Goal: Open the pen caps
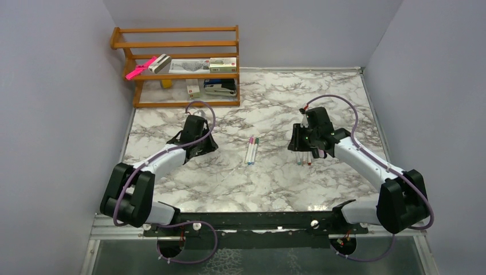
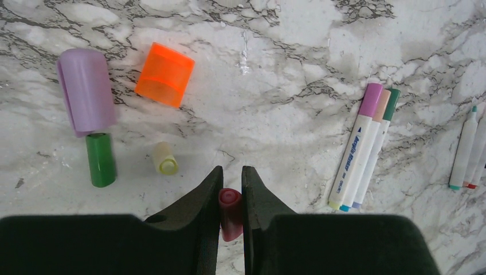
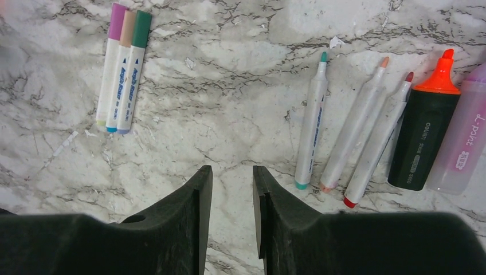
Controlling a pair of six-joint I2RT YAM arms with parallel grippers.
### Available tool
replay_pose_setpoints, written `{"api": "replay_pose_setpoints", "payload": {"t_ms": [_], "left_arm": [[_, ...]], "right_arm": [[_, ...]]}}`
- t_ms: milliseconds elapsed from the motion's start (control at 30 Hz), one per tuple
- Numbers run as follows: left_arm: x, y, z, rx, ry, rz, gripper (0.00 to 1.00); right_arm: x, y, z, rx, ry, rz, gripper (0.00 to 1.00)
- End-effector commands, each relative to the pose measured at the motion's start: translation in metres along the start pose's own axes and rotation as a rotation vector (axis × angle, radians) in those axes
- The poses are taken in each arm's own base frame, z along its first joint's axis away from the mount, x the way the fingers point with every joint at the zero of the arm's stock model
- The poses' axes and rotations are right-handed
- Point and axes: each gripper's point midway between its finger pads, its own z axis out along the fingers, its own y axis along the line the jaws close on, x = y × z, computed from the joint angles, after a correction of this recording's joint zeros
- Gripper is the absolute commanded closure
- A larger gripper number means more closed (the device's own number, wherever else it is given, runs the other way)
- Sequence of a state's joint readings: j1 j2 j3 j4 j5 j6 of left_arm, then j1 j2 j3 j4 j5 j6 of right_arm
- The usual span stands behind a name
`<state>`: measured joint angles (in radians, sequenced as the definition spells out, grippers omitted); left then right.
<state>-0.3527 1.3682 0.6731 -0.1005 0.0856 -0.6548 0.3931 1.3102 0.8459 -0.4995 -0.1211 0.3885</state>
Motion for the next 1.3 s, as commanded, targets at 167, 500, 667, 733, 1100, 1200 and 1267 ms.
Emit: {"api": "replay_pose_setpoints", "payload": {"t_ms": [167, 500, 667, 733, 1100, 1200, 1267], "left_arm": [[-0.02, 0.007, 0.009, -0.02, -0.064, 0.015, 0.93], [-0.014, 0.024, 0.002, -0.07, -0.068, 0.01, 0.93], [-0.01, 0.029, -0.003, -0.084, -0.067, -0.001, 0.93], [-0.007, 0.032, -0.004, -0.096, -0.062, -0.002, 0.93], [0.009, 0.051, -0.011, -0.154, -0.056, -0.035, 0.93], [0.006, 0.054, -0.012, -0.16, -0.077, -0.05, 0.93], [0.001, 0.051, -0.011, -0.146, -0.094, -0.059, 0.93]], "right_arm": [[-0.002, 0.015, -0.003, -0.074, -0.023, -0.004, 0.68], [0.004, 0.018, 0.0, -0.094, -0.013, 0.003, 0.68], [0.006, 0.019, -0.001, -0.096, -0.014, 0.003, 0.68], [0.006, 0.02, -0.002, -0.101, -0.014, 0.004, 0.68], [0.01, 0.021, -0.001, -0.112, -0.013, 0.005, 0.68], [0.012, 0.021, -0.001, -0.118, -0.011, 0.009, 0.68], [0.012, 0.022, -0.001, -0.122, -0.012, 0.007, 0.68]]}}
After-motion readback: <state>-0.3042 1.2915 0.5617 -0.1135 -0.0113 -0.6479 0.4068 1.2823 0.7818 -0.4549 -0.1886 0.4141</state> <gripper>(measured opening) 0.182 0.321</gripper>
